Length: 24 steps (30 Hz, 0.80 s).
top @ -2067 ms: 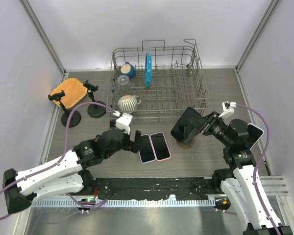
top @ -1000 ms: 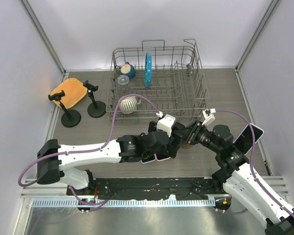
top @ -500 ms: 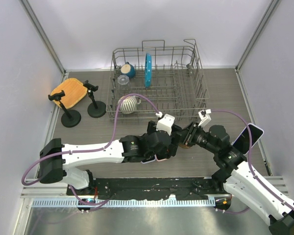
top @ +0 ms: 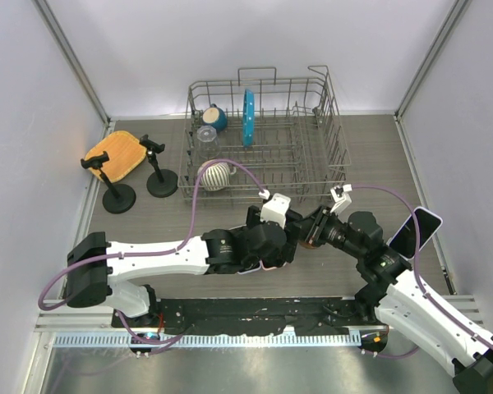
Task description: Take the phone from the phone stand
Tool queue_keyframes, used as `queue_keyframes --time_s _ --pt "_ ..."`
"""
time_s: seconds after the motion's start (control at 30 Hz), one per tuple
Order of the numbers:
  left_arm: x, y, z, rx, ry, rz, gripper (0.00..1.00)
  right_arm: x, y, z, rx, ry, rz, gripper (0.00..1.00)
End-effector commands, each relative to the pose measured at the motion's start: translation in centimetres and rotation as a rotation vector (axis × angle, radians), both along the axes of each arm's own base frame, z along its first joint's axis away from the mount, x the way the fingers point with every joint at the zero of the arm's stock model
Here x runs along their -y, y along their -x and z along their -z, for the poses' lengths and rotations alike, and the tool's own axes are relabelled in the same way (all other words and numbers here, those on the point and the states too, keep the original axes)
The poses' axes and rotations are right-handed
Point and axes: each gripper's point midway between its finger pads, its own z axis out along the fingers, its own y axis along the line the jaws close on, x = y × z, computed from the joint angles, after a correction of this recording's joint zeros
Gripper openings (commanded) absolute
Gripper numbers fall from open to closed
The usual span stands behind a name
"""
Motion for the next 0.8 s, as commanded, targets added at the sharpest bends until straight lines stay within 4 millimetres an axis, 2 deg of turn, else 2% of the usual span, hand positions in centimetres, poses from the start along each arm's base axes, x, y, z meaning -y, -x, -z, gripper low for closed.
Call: queue_keyframes --time_s 0.0,0.2,0.33,0.4,0.5,0.53,0.57,0.6,0.63,0.67,0.7,0.77 --pt "0.9 -0.3 -0.5 0.004 0.060 -0.008 0.91 -0.8 -0.3 -4.2 0.105 -0.113 -0.014 0.01" --pt "0.9 -0.3 -0.3 -0.004 0.075 -0.003 0.82 -0.9 -0.2 -3.8 0.098 -0.113 -0.021 0.01" --pt "0.6 -0.4 -0.2 -0.005 0.064 -0.011 0.67 -0.8 -0.3 -3.4 0.093 -0.097 -0.011 0.01" --pt "0.2 -0.4 -0.1 -0.005 0.056 -0.016 0.63 -0.7 -0.5 -3.2 0.091 -0.087 -0.003 0.03" --pt "-0.6 -0.6 0.3 -0.011 0.040 -0.031 0.44 -0.5 -0.6 -2.9 0.092 -0.066 0.005 0.19" --pt "-0.9 -0.7 0.6 -0.014 0.030 -0.036 0.37 -0.4 -0.6 -2.8 0.089 -0.053 0.009 0.28" --pt "-1.3 -0.7 0.4 -0.015 0.037 -0.041 0.36 -0.3 -0.7 -2.6 0.086 -0.043 0.013 0.32" --pt "-2.0 -0.9 1.0 -0.028 0.030 -0.059 0.34 0.0 -0.8 -2.1 0.080 -0.016 0.027 0.40" --pt "-2.5 -1.1 1.2 -0.034 0.028 -0.071 0.33 0.1 -0.9 -2.5 0.094 -0.013 0.033 0.45" --pt "-3.0 -1.1 1.4 -0.040 0.026 -0.080 0.32 0.4 -0.9 -2.1 0.081 0.006 0.043 0.49" --pt "-4.1 -1.3 1.9 -0.059 0.024 -0.109 0.31 0.7 -1.1 -1.6 0.076 0.036 0.060 0.58" --pt "-5.8 -1.4 3.3 -0.089 -0.003 -0.144 0.29 1.2 -1.3 -1.6 0.081 0.058 0.084 0.64"
